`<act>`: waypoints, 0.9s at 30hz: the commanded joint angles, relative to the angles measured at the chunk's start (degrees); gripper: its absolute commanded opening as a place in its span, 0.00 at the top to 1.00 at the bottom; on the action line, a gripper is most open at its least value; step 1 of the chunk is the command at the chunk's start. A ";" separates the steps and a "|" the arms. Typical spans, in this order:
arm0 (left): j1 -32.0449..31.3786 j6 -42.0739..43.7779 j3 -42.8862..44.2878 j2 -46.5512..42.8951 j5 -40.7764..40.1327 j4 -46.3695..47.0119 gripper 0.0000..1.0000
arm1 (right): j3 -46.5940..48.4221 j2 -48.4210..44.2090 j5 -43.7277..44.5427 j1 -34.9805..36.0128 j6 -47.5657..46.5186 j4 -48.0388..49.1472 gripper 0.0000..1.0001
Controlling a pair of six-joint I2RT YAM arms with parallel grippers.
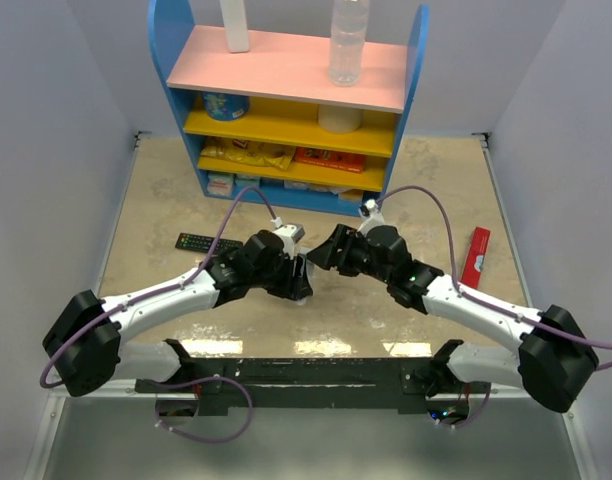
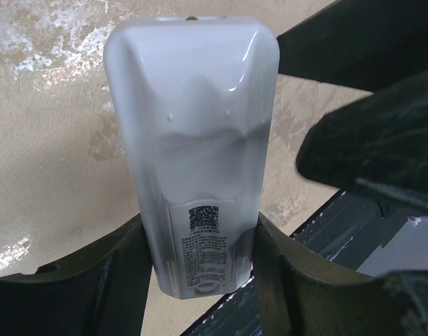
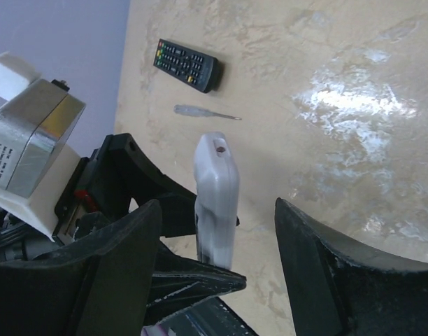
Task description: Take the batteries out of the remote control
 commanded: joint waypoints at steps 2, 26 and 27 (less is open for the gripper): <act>-0.27 -1.75 -0.05 -1.43 1.35 3.39 0.66 | 1.15 3.26 1.46 2.52 1.72 5.11 0.33; -0.27 -4.04 -3.56 -3.18 1.79 7.35 0.48 | 2.12 10.57 2.96 5.16 -0.65 11.35 0.98; -0.27 -4.04 -3.48 -3.45 1.70 7.00 0.45 | 2.20 10.30 2.43 5.16 -1.09 11.09 1.00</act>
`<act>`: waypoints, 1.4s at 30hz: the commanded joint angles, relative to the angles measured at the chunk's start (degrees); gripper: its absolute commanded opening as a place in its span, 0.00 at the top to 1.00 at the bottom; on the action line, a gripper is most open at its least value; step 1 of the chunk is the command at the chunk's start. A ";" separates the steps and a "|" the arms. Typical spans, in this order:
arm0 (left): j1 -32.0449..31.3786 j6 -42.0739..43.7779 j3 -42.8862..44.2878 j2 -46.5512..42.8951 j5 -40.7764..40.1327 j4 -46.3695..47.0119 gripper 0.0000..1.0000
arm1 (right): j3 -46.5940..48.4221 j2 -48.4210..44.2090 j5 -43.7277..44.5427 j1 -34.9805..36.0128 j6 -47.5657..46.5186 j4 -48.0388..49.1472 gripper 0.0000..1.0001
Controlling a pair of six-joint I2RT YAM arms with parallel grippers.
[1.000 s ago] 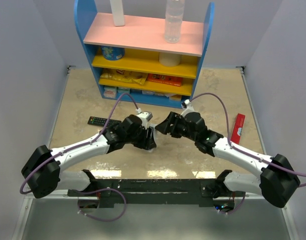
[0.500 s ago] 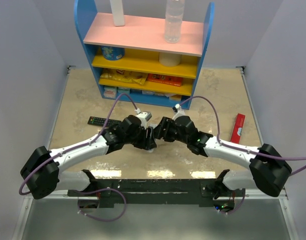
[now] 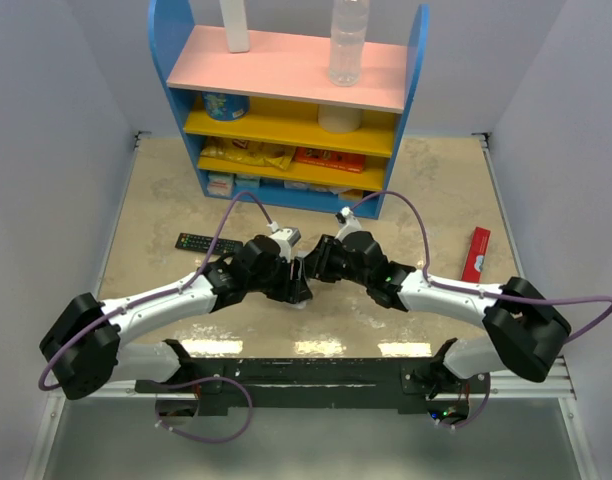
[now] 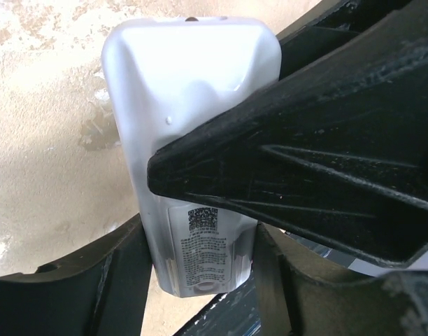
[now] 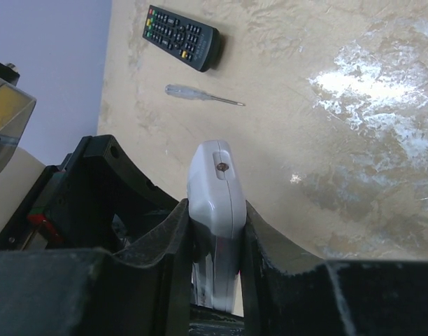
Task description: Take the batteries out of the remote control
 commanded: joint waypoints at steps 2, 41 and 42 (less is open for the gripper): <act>-0.40 -0.18 0.66 -3.53 -0.31 2.71 0.35 | 1.72 -2.53 0.77 -0.70 -3.08 0.16 1.00; -14.02 46.67 -10.15 -25.43 -2.43 12.46 0.34 | -4.60 2.47 -42.13 -15.82 1.74 2.87 1.00; -14.02 46.85 -10.07 -25.25 -2.43 12.46 0.34 | -4.69 2.30 -42.04 -15.82 1.83 2.96 1.00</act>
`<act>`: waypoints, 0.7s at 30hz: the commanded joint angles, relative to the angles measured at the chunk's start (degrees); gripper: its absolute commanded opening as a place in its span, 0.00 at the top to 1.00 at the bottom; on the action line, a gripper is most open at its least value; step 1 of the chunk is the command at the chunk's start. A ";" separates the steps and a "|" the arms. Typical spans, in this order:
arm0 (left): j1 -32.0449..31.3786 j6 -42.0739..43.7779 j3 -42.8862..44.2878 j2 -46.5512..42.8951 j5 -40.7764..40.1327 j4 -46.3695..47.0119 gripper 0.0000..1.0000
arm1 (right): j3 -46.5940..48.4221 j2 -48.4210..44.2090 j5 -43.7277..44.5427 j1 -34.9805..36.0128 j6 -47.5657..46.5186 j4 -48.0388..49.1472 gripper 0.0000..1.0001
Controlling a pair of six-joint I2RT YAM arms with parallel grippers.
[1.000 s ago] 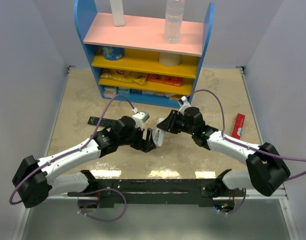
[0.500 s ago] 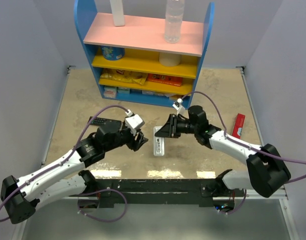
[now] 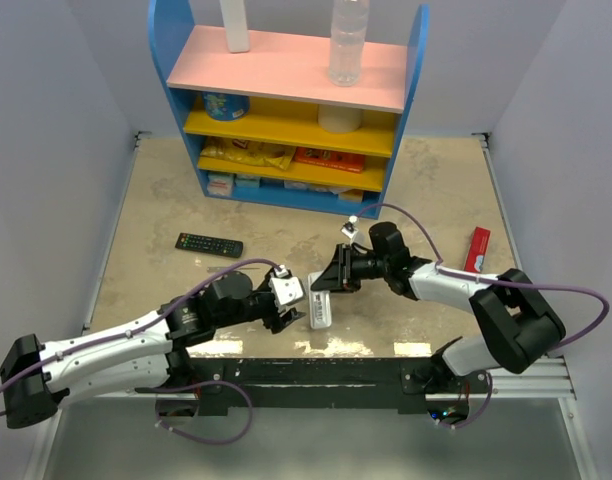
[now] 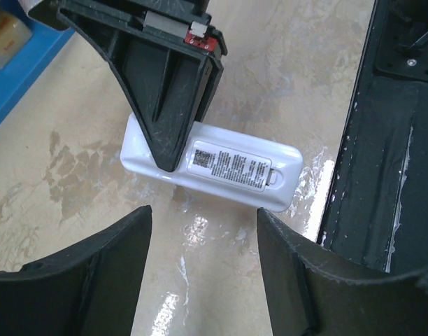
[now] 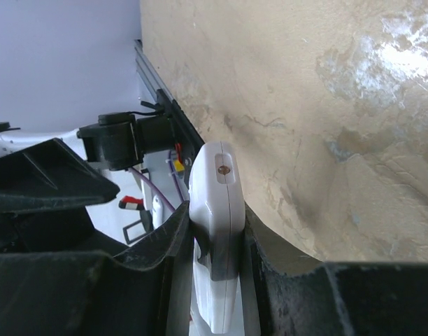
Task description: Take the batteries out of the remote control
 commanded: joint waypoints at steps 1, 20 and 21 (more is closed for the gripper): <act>-0.40 3.62 -0.71 -1.80 3.10 6.96 0.35 | 0.27 -1.05 -0.84 -0.17 1.48 4.51 1.00; -6.38 10.48 2.63 8.49 -2.87 11.35 0.40 | -0.87 -1.40 -0.40 0.01 2.80 6.18 1.00; -6.38 10.83 2.72 8.49 -3.05 11.43 0.41 | -0.87 -1.14 -0.40 0.01 2.80 6.36 1.00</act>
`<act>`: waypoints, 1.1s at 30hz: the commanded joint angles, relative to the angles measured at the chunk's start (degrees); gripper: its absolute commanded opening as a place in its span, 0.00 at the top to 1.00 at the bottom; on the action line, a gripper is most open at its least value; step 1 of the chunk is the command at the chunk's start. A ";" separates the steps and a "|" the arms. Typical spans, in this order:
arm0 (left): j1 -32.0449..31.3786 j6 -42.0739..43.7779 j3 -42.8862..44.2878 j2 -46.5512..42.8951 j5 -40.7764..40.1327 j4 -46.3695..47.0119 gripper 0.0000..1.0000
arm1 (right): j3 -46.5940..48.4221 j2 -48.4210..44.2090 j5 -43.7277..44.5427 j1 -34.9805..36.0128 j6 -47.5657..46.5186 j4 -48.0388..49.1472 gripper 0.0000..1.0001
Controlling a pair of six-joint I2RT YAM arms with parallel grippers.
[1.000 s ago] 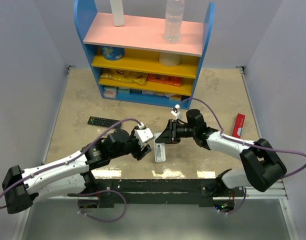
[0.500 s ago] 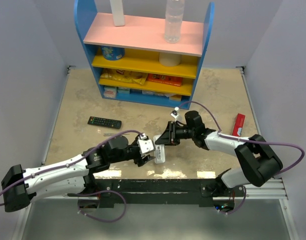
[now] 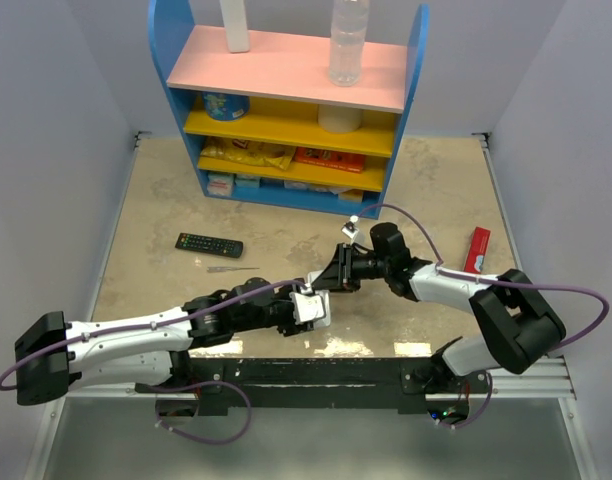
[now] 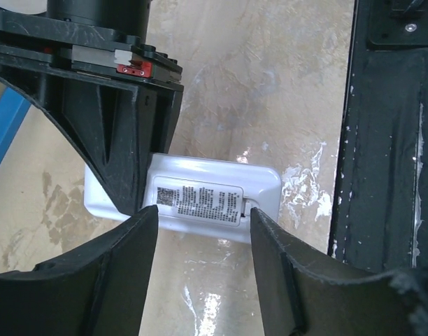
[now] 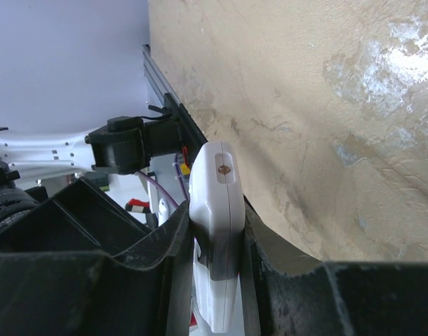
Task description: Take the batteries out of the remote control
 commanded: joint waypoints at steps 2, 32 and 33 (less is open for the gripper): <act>-0.52 2.98 2.48 0.01 -2.04 4.11 0.41 | -0.11 -0.87 -0.53 -0.08 0.64 3.58 1.00; -0.79 5.09 0.46 0.53 -0.28 6.31 0.39 | -1.16 -2.02 -0.44 -0.08 0.72 4.29 1.00; -0.79 5.09 0.54 0.53 -0.11 6.31 0.39 | -1.07 -1.93 -0.44 -0.17 0.73 4.38 1.00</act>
